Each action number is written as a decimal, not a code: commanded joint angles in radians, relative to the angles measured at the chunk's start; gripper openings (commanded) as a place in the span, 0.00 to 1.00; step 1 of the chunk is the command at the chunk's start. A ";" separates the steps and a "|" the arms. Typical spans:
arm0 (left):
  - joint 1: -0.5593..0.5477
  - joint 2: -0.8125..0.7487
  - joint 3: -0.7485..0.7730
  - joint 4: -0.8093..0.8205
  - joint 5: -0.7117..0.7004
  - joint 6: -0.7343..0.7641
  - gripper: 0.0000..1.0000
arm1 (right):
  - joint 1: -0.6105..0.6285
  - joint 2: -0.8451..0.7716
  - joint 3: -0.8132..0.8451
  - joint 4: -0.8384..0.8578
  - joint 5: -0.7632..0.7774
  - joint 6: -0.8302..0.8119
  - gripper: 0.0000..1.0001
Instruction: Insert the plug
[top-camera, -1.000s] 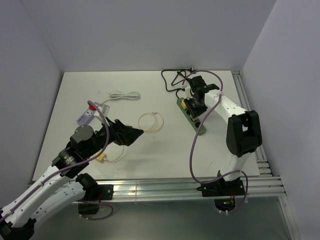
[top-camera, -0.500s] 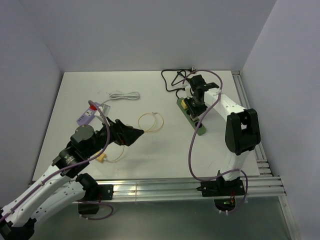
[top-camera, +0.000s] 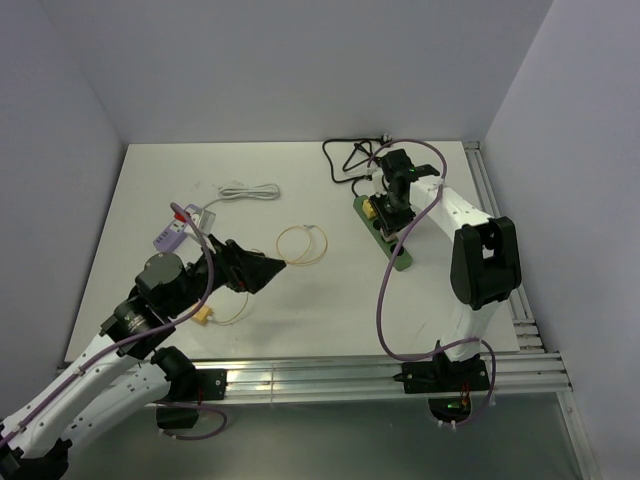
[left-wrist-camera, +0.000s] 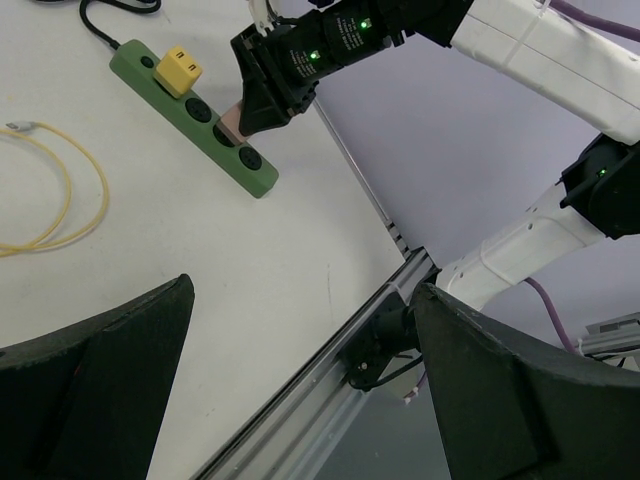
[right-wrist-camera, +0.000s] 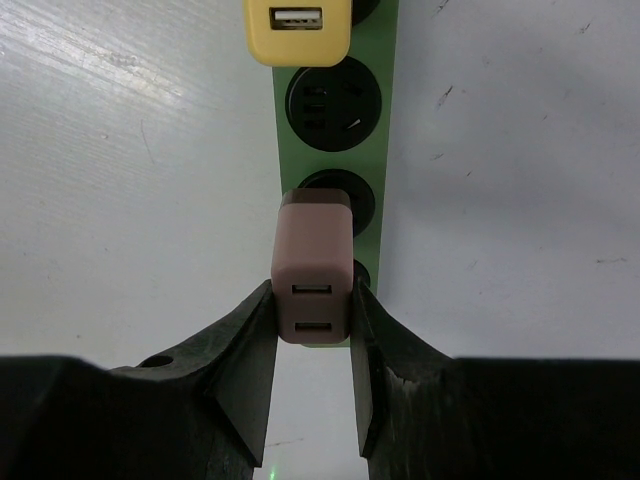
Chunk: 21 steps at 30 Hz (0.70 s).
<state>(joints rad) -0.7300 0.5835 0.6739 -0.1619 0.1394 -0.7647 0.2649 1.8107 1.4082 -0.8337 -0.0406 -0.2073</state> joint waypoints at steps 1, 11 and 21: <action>-0.002 -0.020 0.006 0.030 0.019 -0.001 0.97 | -0.027 0.061 -0.040 0.027 0.074 -0.009 0.00; -0.002 -0.040 0.003 0.019 0.017 -0.001 0.97 | 0.053 0.107 -0.074 0.051 0.099 0.031 0.00; -0.002 -0.047 0.006 0.015 0.019 -0.007 0.97 | -0.009 0.076 -0.086 0.058 0.090 0.020 0.00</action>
<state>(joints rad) -0.7300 0.5465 0.6739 -0.1631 0.1425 -0.7708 0.3145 1.8133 1.3949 -0.8204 0.0471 -0.1829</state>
